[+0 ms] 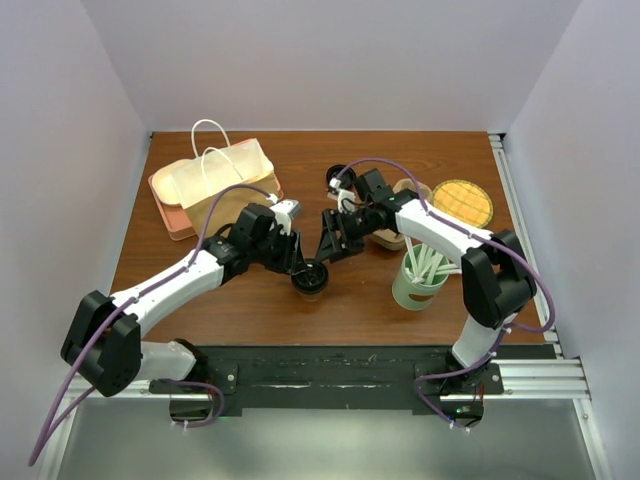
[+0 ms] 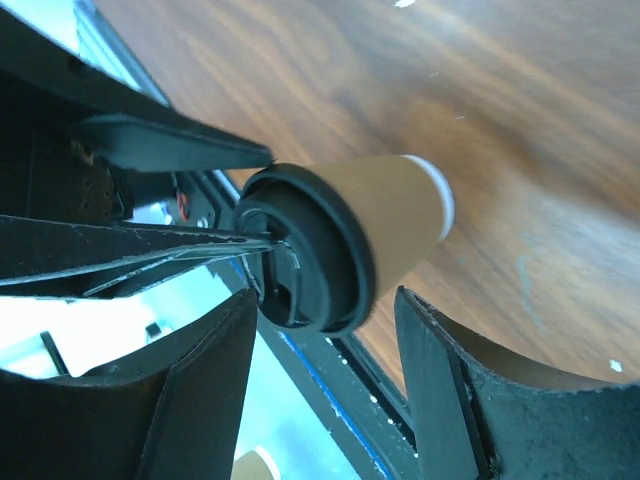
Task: Pack the takeout coffee
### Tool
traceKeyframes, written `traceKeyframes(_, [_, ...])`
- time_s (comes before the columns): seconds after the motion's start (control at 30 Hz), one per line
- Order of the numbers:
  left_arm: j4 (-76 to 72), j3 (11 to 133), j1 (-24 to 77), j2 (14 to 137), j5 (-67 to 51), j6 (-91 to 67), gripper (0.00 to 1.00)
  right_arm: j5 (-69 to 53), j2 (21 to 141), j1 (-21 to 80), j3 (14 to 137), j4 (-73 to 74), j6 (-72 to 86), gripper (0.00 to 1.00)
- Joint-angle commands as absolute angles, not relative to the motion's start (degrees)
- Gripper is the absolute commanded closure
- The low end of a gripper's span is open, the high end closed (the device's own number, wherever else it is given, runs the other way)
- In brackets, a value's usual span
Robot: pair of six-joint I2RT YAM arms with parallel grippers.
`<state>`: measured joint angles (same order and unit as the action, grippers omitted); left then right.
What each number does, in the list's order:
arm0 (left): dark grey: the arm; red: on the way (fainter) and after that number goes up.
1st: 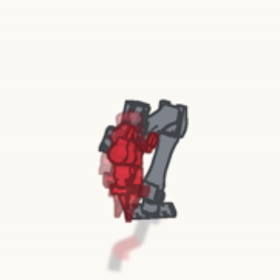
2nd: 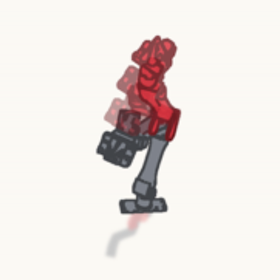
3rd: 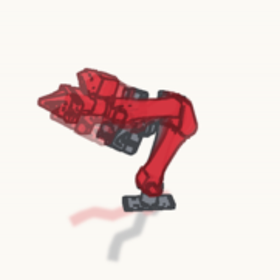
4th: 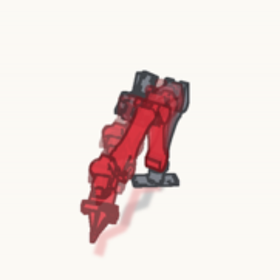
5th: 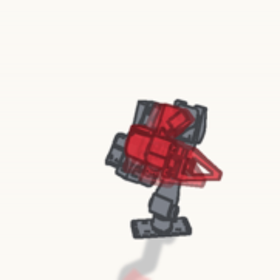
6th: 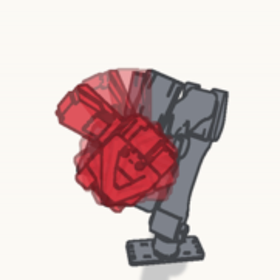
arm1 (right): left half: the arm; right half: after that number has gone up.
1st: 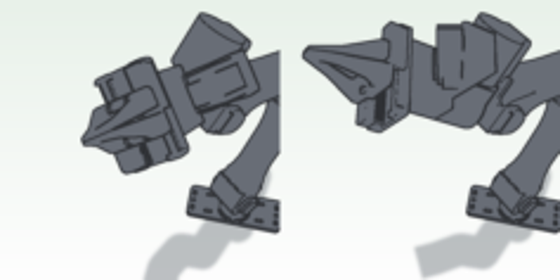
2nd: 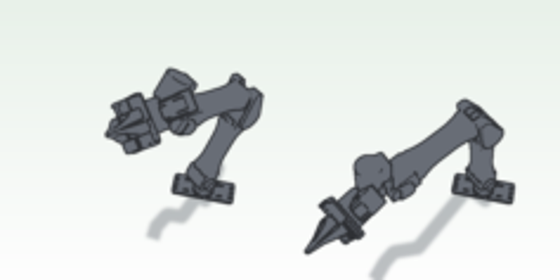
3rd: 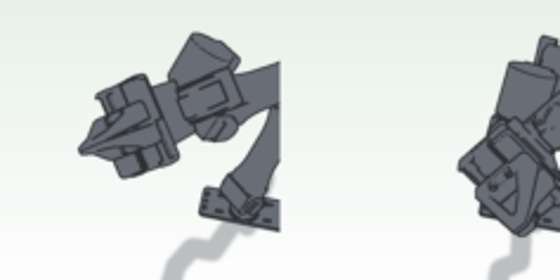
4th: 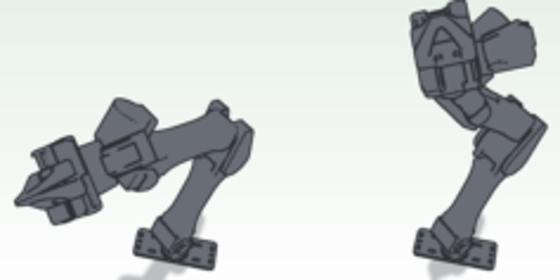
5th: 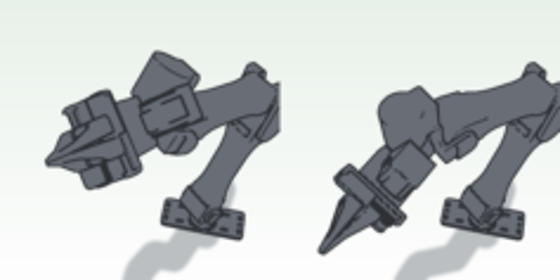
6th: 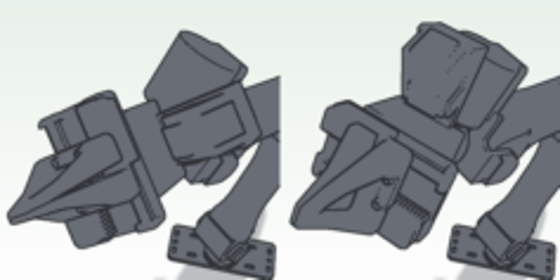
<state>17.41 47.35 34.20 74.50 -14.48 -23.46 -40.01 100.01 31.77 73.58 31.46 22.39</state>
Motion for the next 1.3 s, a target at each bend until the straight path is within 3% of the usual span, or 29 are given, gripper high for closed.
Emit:
traceKeyframes(0.0, [22.5,47.7,34.6,75.2,-15.2,-23.5,0.55,-42.5,102.4,34.7,74.7,31.2,20.3,0.39])
traceKeyframes(0.67, [31.5,61.8,34.5,74.4,-10.3,-22.5,0.51,-35.2,104.7,35.3,70.0,31.4,18.8,0.57])
traceKeyframes(1.0, [27.4,49.2,34.4,65.2,-13.7,-31.0,0.57,-34.9,104.9,35.2,70.7,33.2,17.8,0.6])
traceKeyframes(1.27, [22.8,43.7,33.4,64.7,-15.4,-36.0,0.65,-34.8,104.9,35.3,70.1,33.6,17.6,0.6])
